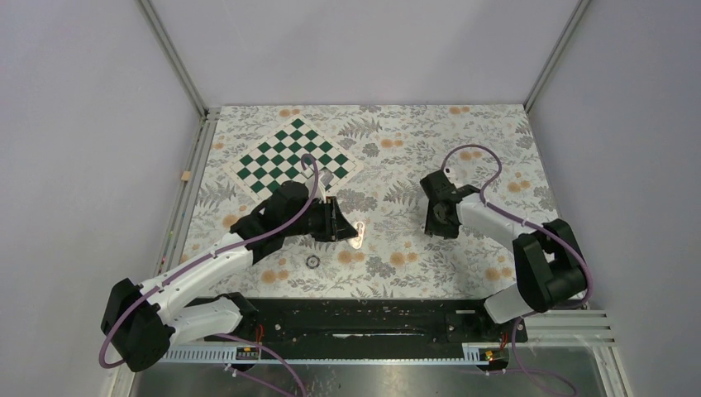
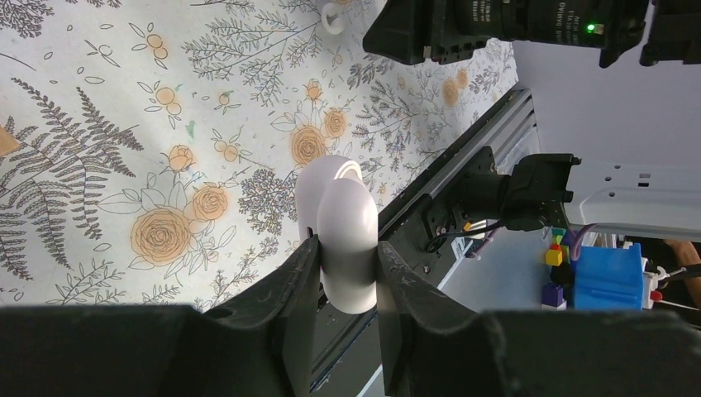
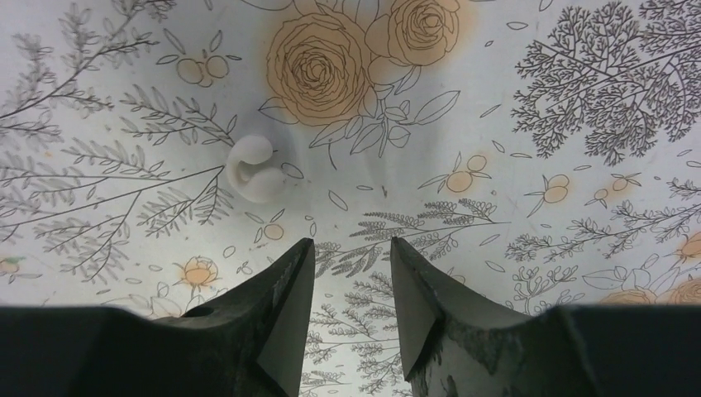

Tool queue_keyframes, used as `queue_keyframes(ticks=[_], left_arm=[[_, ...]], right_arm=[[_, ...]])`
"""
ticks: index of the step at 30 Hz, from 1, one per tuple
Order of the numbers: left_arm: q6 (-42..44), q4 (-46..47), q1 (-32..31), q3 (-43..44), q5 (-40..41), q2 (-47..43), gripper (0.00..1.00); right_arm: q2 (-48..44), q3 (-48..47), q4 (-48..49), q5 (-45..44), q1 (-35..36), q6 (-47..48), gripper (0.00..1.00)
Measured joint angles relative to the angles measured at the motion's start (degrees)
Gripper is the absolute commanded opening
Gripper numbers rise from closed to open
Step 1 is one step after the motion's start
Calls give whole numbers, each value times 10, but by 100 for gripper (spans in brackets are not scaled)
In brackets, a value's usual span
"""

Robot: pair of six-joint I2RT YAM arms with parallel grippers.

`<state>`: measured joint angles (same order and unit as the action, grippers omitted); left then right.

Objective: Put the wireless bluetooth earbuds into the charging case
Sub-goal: Pick up the earbud from the center of the board.

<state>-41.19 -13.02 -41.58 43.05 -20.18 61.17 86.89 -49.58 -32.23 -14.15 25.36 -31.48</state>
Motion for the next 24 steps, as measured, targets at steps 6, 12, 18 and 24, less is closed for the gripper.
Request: queue_keyframes(ticks=[6,12,18,24], left_arm=[[-5,1,0,-1,0,-2,22],[-8,4,0,-5,0,-6,22],[-9,7,0,-11,0,-24,22],[-9,7,0,-15,0,-27,22]], right_arm=[[-56,1,3,-6,23,10,42],[-3,-69,-7,-30,84,43,40],[70,-111,-11,-33,91,63,38],[115,-136,-18,-33,91,73,37]])
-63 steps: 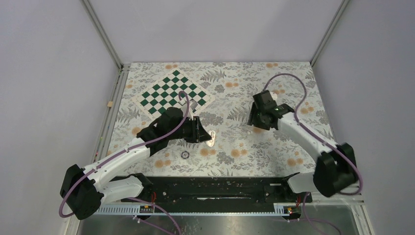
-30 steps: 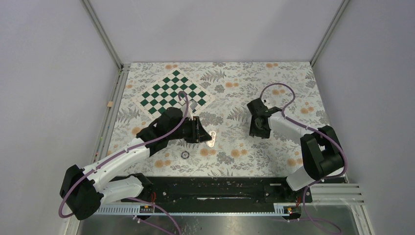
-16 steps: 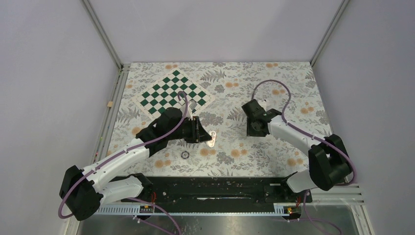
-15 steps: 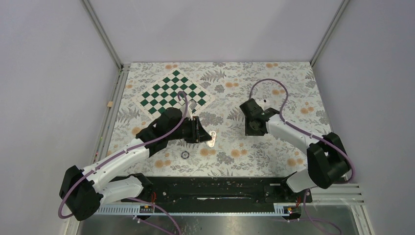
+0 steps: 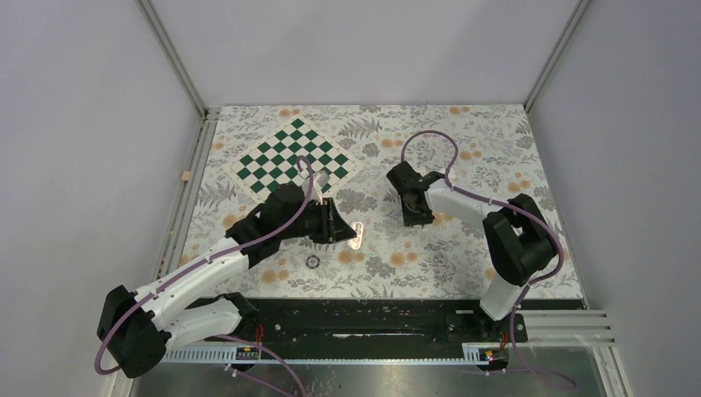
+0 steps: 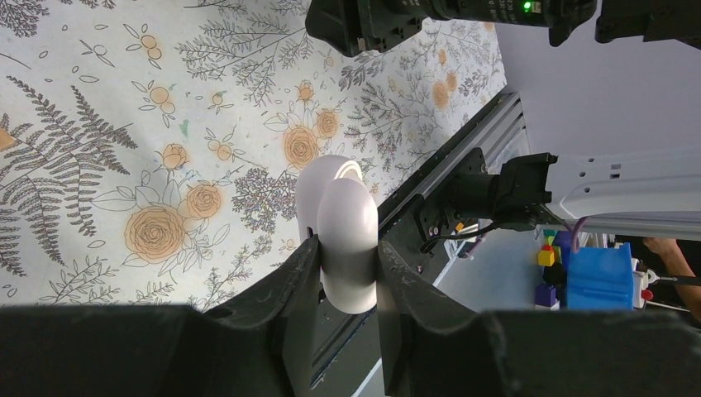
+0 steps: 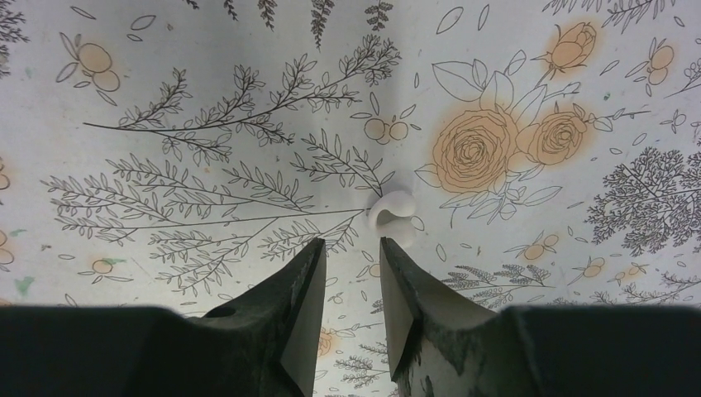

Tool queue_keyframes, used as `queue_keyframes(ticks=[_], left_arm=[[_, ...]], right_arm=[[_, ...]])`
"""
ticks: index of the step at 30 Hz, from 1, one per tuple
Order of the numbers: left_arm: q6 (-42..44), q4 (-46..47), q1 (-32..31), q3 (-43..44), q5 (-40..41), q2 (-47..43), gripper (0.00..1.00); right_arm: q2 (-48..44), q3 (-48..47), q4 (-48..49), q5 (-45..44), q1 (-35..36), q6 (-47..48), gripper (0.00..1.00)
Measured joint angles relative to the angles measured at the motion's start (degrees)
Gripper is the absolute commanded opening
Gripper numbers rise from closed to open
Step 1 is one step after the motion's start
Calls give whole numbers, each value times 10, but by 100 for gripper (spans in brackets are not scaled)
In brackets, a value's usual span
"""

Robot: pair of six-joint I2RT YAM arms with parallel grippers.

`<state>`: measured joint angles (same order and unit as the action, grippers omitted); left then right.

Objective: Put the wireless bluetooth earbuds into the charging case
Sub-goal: Pick up the earbud from the center of the board.

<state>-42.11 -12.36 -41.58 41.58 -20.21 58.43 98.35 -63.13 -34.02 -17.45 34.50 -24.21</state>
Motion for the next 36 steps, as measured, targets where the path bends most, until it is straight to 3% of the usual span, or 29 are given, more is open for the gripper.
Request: queue_keyframes(ticks=[22,32,36], left_arm=[[0,-1,0,0,0,1,22],[0,-1,0,0,0,1,22],[0,-1,0,0,0,1,22]], right_arm=[[45,-8,-15,-51,0,15,36],[53,-8,-13,-70,0,19,23],[53,-8,-13,-71,0,18,9]])
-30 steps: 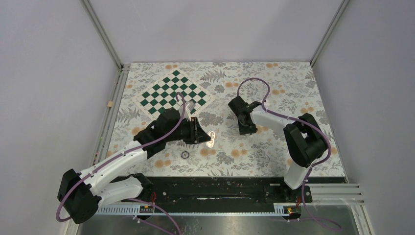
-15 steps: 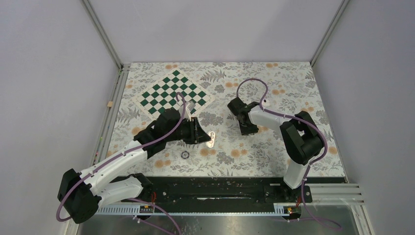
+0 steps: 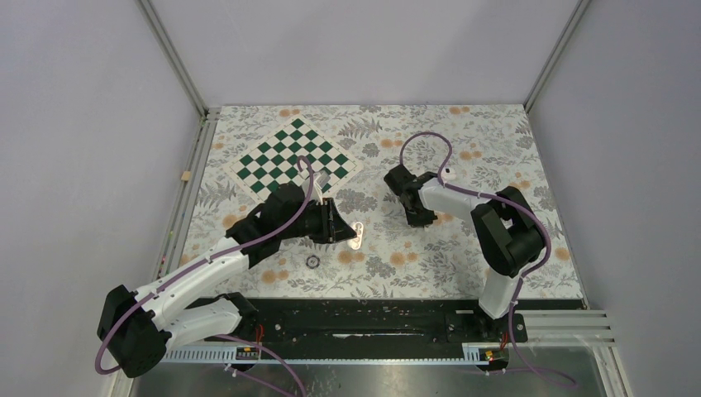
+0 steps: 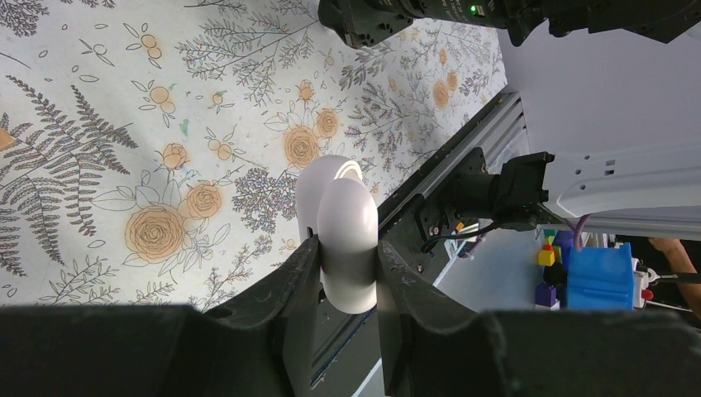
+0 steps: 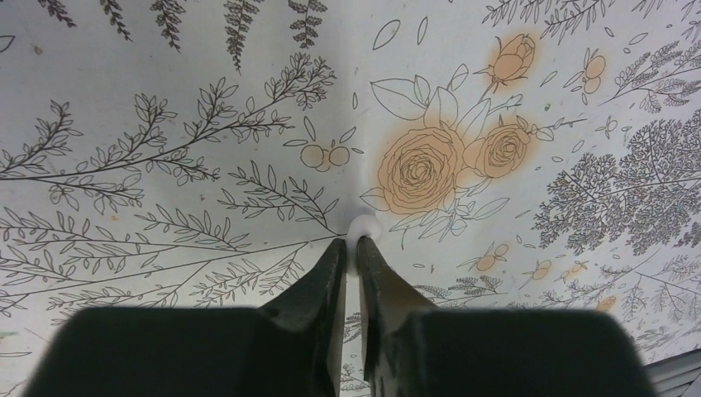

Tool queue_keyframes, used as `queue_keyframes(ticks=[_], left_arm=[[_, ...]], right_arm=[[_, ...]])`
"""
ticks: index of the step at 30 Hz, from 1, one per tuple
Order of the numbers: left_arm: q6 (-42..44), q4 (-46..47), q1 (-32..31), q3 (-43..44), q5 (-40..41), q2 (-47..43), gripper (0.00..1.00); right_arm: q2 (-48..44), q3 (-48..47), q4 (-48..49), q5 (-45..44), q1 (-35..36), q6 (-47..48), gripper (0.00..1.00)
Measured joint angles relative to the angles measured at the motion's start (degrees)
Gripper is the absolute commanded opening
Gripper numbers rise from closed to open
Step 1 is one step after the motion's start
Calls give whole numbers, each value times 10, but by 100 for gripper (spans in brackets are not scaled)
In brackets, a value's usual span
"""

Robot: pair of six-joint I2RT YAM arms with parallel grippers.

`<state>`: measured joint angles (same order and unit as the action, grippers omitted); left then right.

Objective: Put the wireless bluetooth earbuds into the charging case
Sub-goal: Pick up the earbud from the center of the board.

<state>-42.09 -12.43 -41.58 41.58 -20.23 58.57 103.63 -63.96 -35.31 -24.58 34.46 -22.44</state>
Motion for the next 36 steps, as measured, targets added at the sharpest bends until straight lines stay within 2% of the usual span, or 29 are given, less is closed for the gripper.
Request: queue_keyframes(ticks=[3,14,20,26,30,36], left_arm=[[0,0,0,0,0,0,22],[0,0,0,0,-1,0,22],[-15,1,0,0,-8,0,22],[-79,43,0,0,-22,24,22],[-123,88,0,-2,-26,43,21],[-150,115,0,-4,-26,47,22]], right_arm=[[0,-1,-1,0,0,-3,0],[-37,1,-15,23,0,-16,0],[-210,27,-14,85,0,-35,0],[-409,60,3,151,7,-91,0],[-467,60,8,162,37,-134,0],[-481,61,31,177,98,-175,0]])
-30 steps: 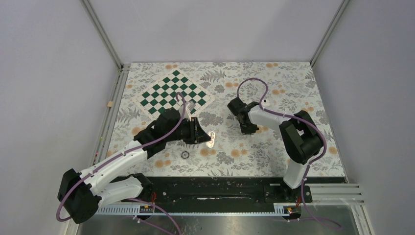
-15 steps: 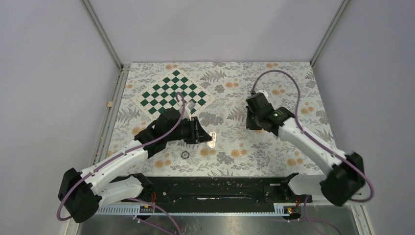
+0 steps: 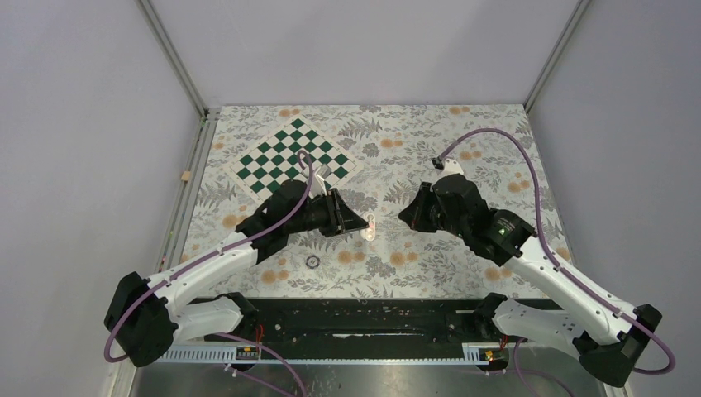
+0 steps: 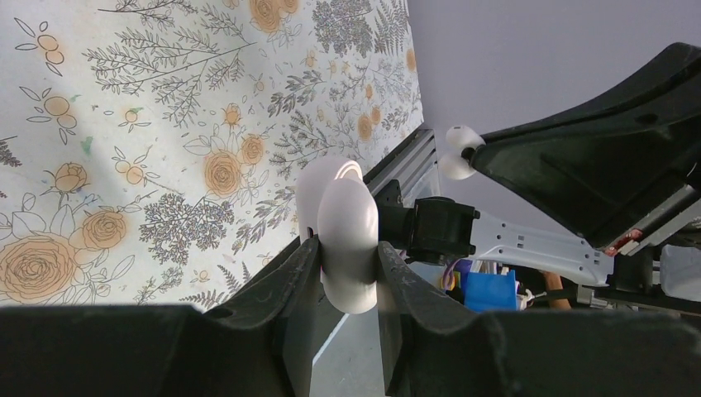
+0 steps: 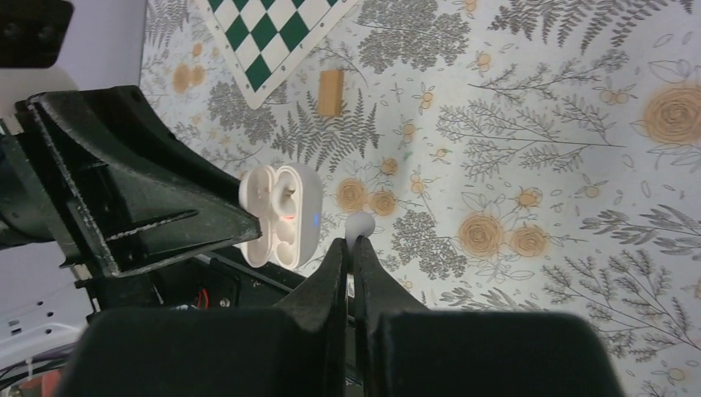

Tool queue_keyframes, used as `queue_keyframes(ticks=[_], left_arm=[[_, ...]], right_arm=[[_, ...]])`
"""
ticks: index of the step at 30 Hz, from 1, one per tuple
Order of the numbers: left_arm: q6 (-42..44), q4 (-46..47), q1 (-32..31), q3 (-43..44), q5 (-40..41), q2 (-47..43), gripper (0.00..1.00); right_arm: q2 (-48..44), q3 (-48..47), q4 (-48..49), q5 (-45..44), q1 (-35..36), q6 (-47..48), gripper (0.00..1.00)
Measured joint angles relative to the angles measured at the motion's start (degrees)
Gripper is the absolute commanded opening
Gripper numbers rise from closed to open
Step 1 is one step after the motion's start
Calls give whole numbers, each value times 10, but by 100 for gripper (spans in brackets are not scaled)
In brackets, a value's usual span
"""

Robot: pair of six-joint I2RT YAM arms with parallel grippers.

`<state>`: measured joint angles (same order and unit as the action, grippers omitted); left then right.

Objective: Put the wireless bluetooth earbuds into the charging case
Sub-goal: Pick up the earbud from the center of the board.

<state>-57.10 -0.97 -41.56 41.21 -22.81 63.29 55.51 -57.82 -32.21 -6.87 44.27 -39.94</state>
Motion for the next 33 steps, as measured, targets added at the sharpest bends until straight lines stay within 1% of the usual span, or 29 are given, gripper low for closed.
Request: queue_keyframes(ticks=[10,14,17,22,26,30,33], left_arm=[[0,2,0,-3,10,-6,22],[0,11,0,-19,24,-28,22],[10,35,0,-41,32,-46,22],[61,50,0,-76,44,-78,23],[116,35,0,-71,33,-80,23],[189,-18,0,-31,-17,-68,22],[257,-78,0,19,-72,-44,21]], right_arm=[[-14,28,39,21,27,-13,0],[-13,33,57,29,48,-20,0],[-8,35,77,35,64,-21,0],[-8,48,102,40,68,-15,0],[-10,48,103,56,68,27,0],[-26,48,95,70,68,100,0],[-64,64,91,80,69,177,0]])
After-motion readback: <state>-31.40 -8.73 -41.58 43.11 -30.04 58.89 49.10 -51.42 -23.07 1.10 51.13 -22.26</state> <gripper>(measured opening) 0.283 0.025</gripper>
